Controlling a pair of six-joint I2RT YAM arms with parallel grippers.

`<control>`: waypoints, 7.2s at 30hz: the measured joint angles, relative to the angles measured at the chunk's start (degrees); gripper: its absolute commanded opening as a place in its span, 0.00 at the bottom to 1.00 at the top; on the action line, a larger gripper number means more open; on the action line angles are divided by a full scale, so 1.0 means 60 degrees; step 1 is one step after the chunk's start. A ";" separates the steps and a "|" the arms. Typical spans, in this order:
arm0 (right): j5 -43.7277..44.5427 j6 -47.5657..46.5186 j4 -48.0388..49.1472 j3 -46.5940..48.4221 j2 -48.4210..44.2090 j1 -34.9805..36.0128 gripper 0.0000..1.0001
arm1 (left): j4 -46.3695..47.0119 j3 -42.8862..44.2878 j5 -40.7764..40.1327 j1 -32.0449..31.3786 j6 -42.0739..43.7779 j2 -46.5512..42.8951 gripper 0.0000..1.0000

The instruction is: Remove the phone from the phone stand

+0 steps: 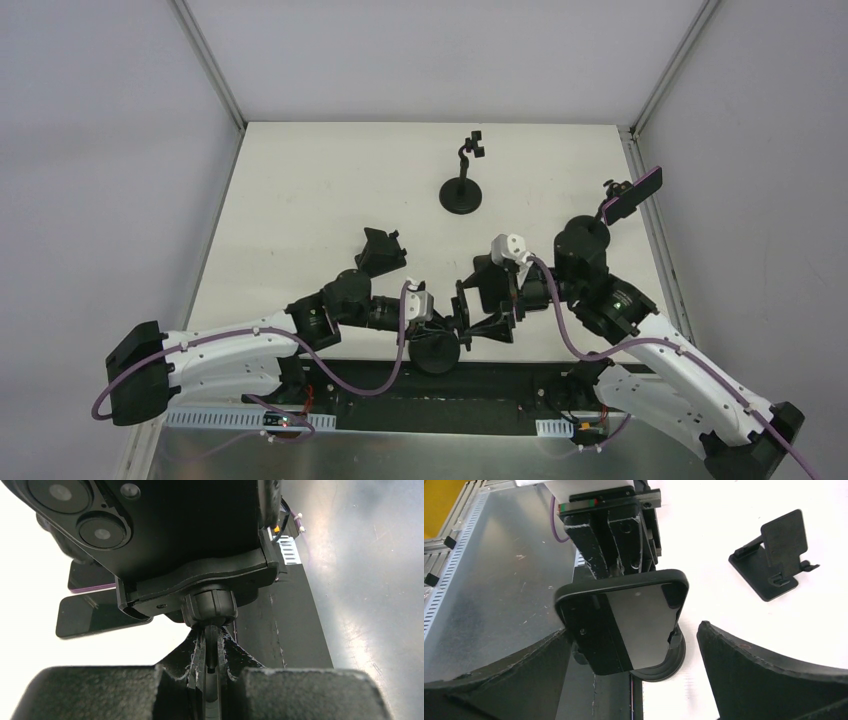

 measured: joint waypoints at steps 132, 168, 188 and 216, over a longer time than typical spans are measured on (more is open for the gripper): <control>0.5574 -0.0834 -0.0062 -0.0528 -0.1840 0.2299 0.99 | -0.1249 0.0229 -0.8113 -0.0433 -0.1810 -0.0557 0.00; 0.4809 -0.1115 -0.0364 -0.0659 -0.2204 0.2248 0.99 | -0.2142 0.1038 -0.4652 -0.0776 0.0488 -0.0084 0.00; 0.3381 -0.0576 -0.0321 -0.0470 -0.0721 0.2200 0.99 | -0.1967 0.1038 -0.2499 -0.0758 0.1293 0.0069 0.00; 0.2535 -0.0783 -0.0149 0.0259 -0.0554 0.2237 0.99 | -0.1927 0.1056 -0.1508 -0.0776 0.1501 0.0164 0.00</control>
